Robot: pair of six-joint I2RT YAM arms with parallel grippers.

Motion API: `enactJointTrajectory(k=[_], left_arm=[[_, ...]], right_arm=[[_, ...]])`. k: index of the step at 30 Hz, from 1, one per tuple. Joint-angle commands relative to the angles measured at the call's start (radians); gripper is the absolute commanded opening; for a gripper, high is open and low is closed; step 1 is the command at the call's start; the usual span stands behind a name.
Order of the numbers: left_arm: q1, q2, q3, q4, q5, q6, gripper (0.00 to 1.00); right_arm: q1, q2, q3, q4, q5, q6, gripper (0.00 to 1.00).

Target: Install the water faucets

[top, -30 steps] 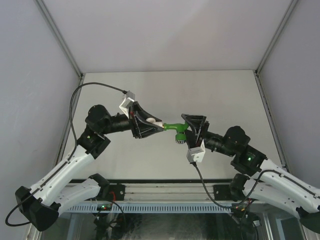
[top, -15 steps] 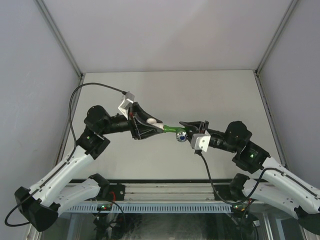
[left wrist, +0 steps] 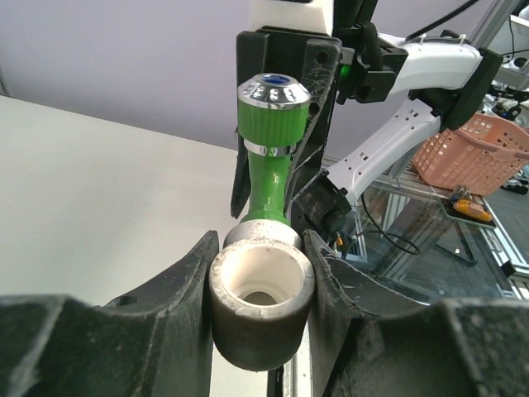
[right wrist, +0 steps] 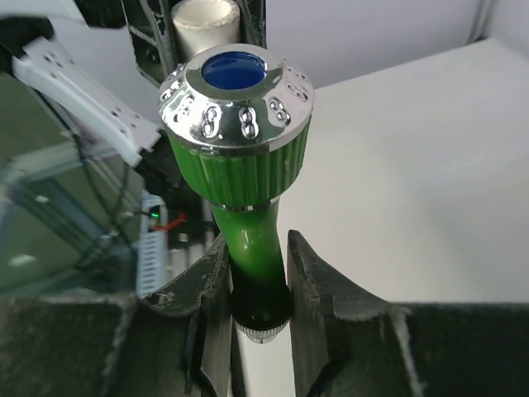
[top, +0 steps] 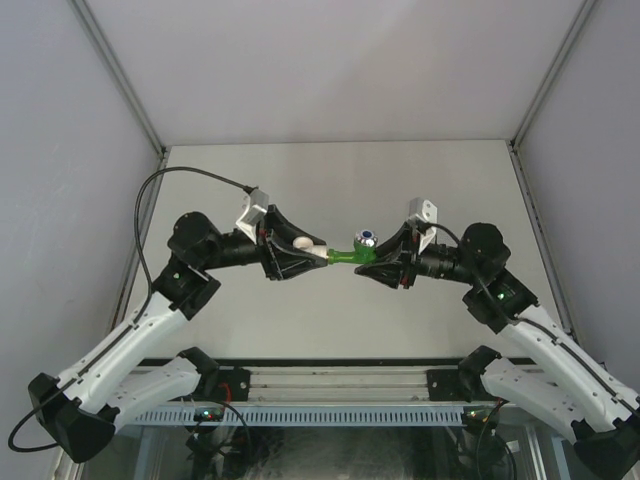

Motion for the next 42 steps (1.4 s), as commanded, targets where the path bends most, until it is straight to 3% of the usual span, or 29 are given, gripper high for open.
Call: enactJointTrajectory(k=[1, 8, 18, 24, 29, 31, 34, 39, 42], left_arm=[[-0.002, -0.024, 0.050, -0.054, -0.044, 0.114, 0.00], [-0.002, -0.025, 0.049, -0.061, -0.050, 0.136, 0.00], [-0.003, -0.025, 0.038, -0.061, -0.057, 0.144, 0.00], [-0.002, -0.011, 0.035, -0.063, -0.089, 0.212, 0.00], [-0.002, 0.011, 0.048, -0.059, -0.079, 0.204, 0.00], [-0.002, 0.008, 0.045, -0.057, -0.085, 0.206, 0.00], [-0.002, -0.003, 0.044, -0.057, -0.092, 0.202, 0.00], [-0.001, -0.021, 0.051, -0.066, -0.090, 0.180, 0.00], [0.000, -0.035, 0.049, -0.064, -0.093, 0.160, 0.00]], right_arm=[[-0.025, 0.002, 0.073, 0.168, -0.043, 0.368, 0.00], [-0.032, 0.048, 0.071, 0.188, -0.058, 0.534, 0.00], [-0.053, 0.046, 0.071, 0.150, 0.015, 0.518, 0.00], [-0.160, 0.075, 0.066, 0.187, -0.144, 0.883, 0.00], [-0.191, 0.083, 0.048, 0.215, -0.211, 0.980, 0.00], [-0.203, 0.085, 0.048, 0.224, -0.212, 0.983, 0.11], [-0.228, 0.075, 0.049, 0.195, -0.203, 0.921, 0.39], [-0.261, -0.002, 0.049, 0.039, 0.038, 0.629, 0.55], [-0.263, -0.065, 0.048, 0.041, 0.146, 0.379, 0.59]])
